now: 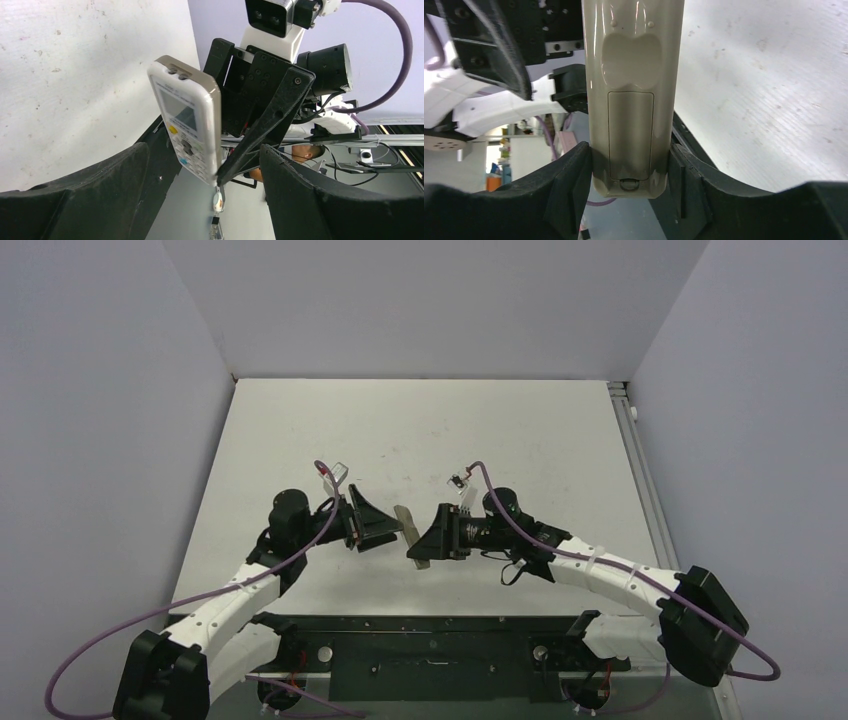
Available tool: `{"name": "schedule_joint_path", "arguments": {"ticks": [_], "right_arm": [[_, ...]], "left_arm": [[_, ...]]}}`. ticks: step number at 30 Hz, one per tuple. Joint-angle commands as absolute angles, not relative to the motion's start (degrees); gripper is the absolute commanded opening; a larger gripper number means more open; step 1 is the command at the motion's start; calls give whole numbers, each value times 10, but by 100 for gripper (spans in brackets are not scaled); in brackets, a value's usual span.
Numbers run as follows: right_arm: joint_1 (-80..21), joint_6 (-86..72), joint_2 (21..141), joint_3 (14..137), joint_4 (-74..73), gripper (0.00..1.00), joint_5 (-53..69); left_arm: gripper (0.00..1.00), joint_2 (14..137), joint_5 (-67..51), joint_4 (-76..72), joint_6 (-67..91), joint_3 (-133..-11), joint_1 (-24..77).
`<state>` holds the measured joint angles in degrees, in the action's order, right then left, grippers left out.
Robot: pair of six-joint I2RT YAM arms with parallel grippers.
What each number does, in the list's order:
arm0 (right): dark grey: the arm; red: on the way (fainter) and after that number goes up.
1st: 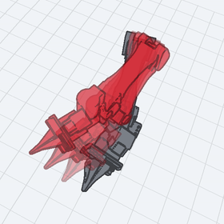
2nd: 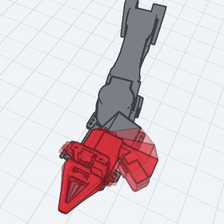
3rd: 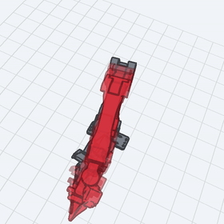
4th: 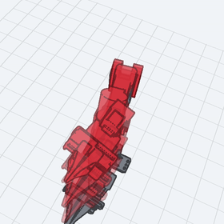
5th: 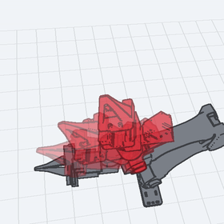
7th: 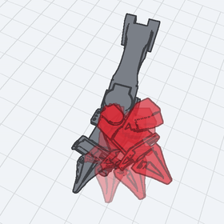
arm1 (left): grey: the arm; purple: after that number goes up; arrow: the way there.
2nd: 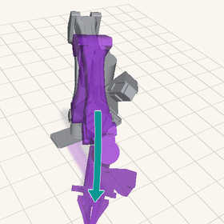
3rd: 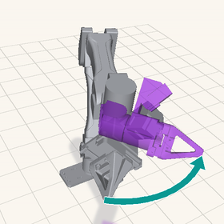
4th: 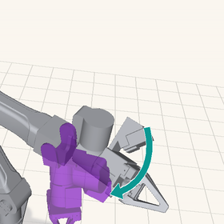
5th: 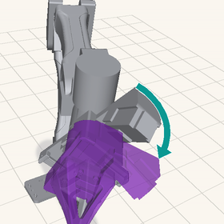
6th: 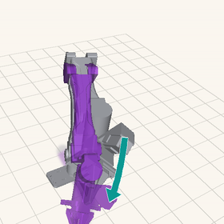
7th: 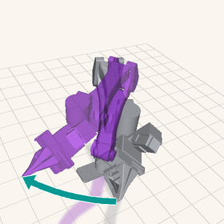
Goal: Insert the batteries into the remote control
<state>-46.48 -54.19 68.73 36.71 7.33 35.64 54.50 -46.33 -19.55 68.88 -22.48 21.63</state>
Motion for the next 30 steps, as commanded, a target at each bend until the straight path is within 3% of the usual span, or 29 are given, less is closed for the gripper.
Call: {"name": "schedule_joint_path", "arguments": {"ticks": [1,14,30], "right_arm": [[-460,-610,659,349,219,9,388],[-459,-728,664,303,408,9,419],[-490,-710,684,322,397,9,409]], "left_arm": [[78,537,-480,-266,715,-219,214],[78,537,-486,-427,814,-198,214],[77,530,-494,-443,839,-217,214]]}}
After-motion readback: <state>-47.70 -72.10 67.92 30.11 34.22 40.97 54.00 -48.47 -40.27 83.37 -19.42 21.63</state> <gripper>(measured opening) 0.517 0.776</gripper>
